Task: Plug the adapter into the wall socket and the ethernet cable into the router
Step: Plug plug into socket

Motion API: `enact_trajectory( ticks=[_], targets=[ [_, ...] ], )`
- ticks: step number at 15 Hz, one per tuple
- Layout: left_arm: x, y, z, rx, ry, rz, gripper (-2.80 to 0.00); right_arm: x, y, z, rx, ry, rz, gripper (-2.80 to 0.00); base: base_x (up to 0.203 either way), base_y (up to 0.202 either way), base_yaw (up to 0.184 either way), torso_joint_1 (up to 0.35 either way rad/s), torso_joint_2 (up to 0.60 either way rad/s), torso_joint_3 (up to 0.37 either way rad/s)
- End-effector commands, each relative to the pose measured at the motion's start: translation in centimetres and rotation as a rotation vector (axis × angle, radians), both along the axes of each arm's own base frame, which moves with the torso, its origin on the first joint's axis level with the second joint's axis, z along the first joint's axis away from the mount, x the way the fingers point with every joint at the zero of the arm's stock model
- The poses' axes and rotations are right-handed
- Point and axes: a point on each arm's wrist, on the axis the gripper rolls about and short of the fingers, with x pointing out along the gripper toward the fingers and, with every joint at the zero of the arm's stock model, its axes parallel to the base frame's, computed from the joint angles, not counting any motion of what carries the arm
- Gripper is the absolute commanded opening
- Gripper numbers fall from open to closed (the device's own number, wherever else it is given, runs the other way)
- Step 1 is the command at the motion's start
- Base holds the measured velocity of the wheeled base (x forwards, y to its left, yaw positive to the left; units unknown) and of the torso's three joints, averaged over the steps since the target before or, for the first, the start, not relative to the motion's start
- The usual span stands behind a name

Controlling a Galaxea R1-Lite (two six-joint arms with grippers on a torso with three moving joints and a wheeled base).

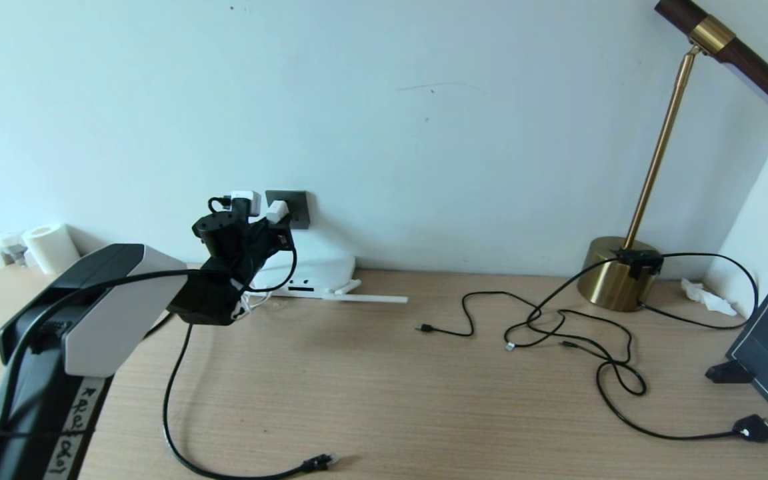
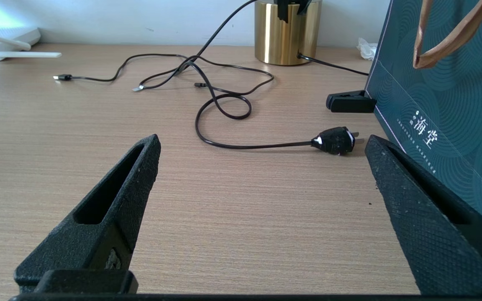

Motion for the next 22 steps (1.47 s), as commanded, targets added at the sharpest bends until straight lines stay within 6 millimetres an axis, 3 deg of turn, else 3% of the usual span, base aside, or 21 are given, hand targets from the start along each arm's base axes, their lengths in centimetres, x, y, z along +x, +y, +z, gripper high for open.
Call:
enact_trajectory(
  ticks=[1, 22],
  targets=[
    [-0.02, -0.01, 0.24, 0.000, -0.008, -0.001, -2.80, 0.08, 0.00, -0.30, 0.000, 0.009, 0.000, 0.00, 0.000, 0.000, 0.000, 0.000, 0.00, 0.000],
    [0.06, -0.10, 1.05, -0.002, -0.020, -0.002, -2.80, 0.08, 0.00, -0.29, 0.000, 0.010, 0.000, 0.00, 0.000, 0.000, 0.000, 0.000, 0.00, 0.000]
  ],
)
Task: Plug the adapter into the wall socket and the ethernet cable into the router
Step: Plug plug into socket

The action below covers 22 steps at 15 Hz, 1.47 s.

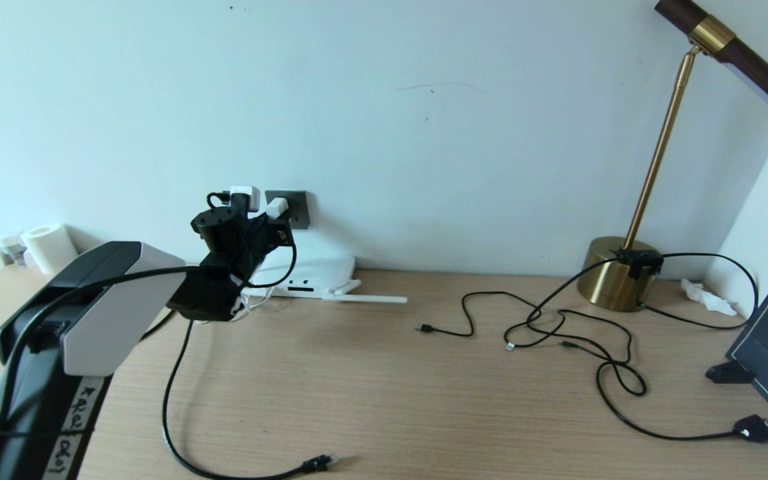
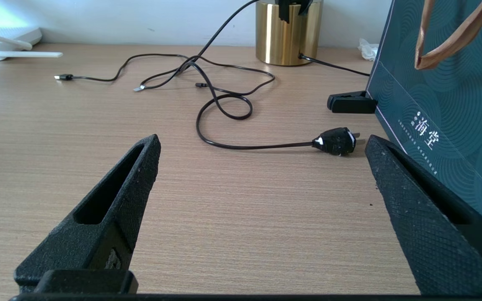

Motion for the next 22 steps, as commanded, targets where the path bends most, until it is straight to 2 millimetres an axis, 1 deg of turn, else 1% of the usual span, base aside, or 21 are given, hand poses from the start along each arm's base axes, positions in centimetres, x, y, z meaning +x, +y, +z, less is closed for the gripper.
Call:
enact_trajectory(
  ticks=[1, 12, 22],
  targets=[
    [-0.03, -0.02, 0.11, 0.000, -0.003, -0.001, -2.80, 0.08, 0.00, -0.34, 0.000, 0.010, 0.000, 0.00, 0.000, 0.000, 0.000, 0.000, 0.00, 0.000],
    [0.09, -0.03, -0.48, 0.002, 0.013, -0.001, -2.80, 0.09, 0.00, -0.33, 0.000, 0.011, 0.000, 0.00, 0.000, 0.000, 0.000, 0.000, 0.00, 0.000],
    [0.13, -0.43, 0.05, 0.001, 0.007, -0.007, -2.80, 0.09, 0.00, -0.34, 0.000, 0.012, 0.000, 0.00, 0.000, 0.000, 0.000, 0.000, 0.00, 0.000]
  ],
)
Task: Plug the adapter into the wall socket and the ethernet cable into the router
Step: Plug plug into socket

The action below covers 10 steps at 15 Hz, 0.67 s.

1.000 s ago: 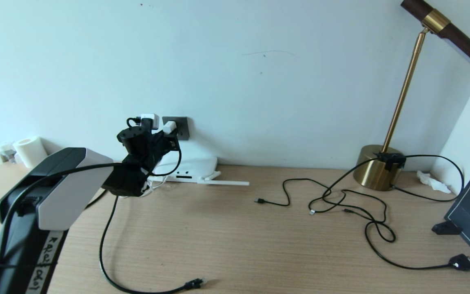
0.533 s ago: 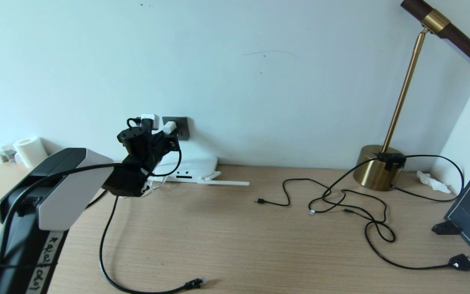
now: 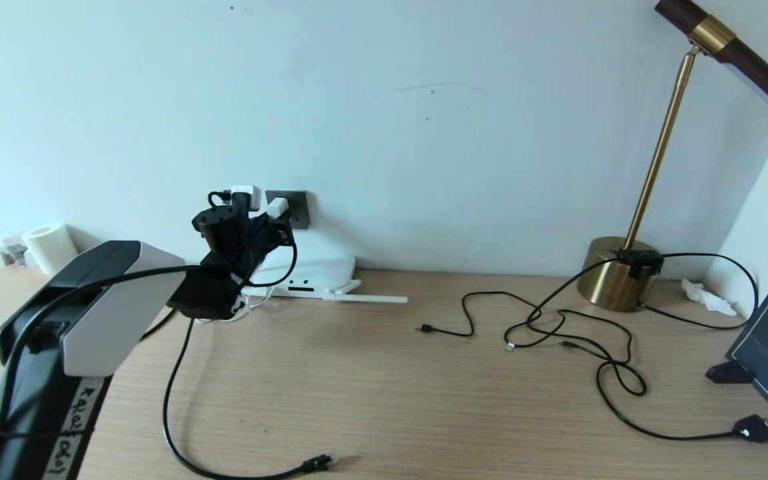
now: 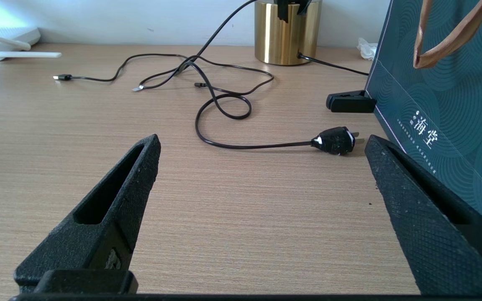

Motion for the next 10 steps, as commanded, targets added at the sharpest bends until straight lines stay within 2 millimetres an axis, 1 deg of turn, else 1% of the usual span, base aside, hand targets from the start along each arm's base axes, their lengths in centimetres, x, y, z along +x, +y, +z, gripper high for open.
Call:
enact_trajectory(
  ticks=[1, 10],
  targets=[
    [0.04, -0.11, 0.17, -0.001, -0.011, -0.002, -2.80, 0.09, 0.00, -0.33, 0.000, 0.011, 0.000, 0.00, 0.000, 0.000, 0.000, 0.000, 0.00, 0.000],
    [0.32, -0.31, -0.37, 0.002, 0.014, -0.005, -2.80, 0.09, 0.00, -0.33, 0.000, 0.011, 0.000, 0.00, 0.000, 0.000, 0.000, 0.000, 0.00, 0.000]
  ],
)
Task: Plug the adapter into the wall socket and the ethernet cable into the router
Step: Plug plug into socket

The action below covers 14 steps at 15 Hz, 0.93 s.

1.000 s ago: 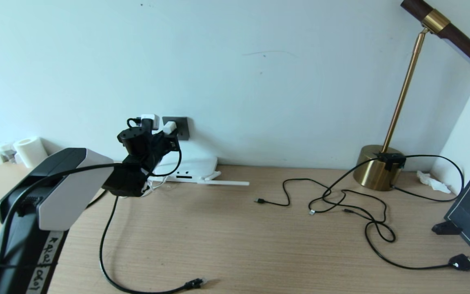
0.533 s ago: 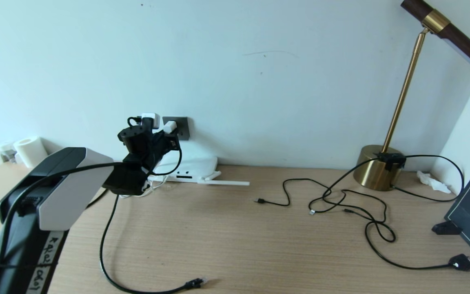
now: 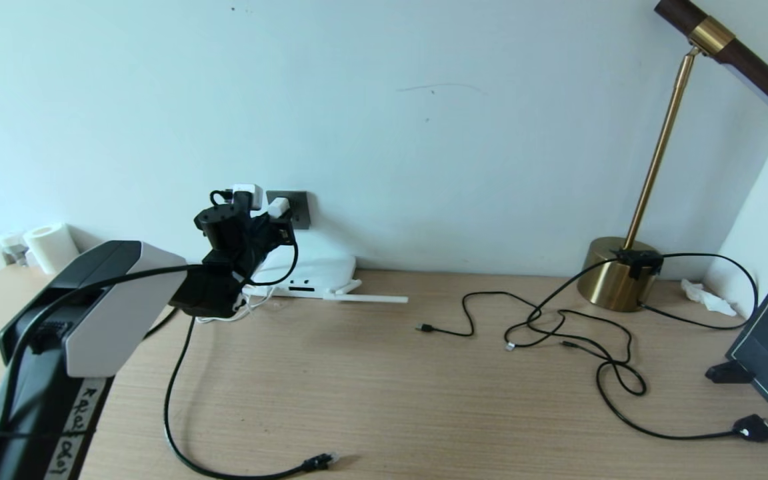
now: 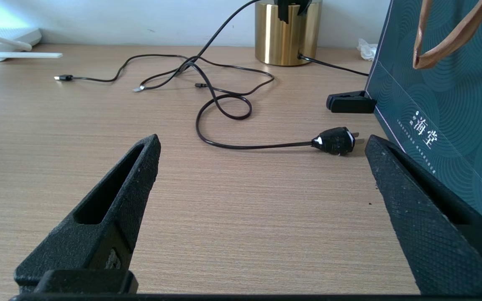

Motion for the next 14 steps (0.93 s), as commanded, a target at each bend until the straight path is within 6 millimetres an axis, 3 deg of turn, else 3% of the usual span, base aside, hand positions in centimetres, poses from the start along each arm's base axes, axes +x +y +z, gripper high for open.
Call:
enact_trajectory(
  ticks=[1, 14],
  targets=[
    [0.07, -0.02, -0.37, 0.001, 0.003, -0.001, -2.80, 0.09, 0.00, -0.34, 0.000, 0.011, 0.000, 0.00, 0.000, 0.000, 0.000, 0.000, 0.00, 0.000],
    [0.66, 0.03, -0.01, -0.003, -0.009, 0.016, -2.80, 0.09, 0.00, -0.35, 0.000, 0.011, 0.000, 0.00, 0.000, 0.000, 0.000, 0.000, 0.00, 0.000]
  ],
)
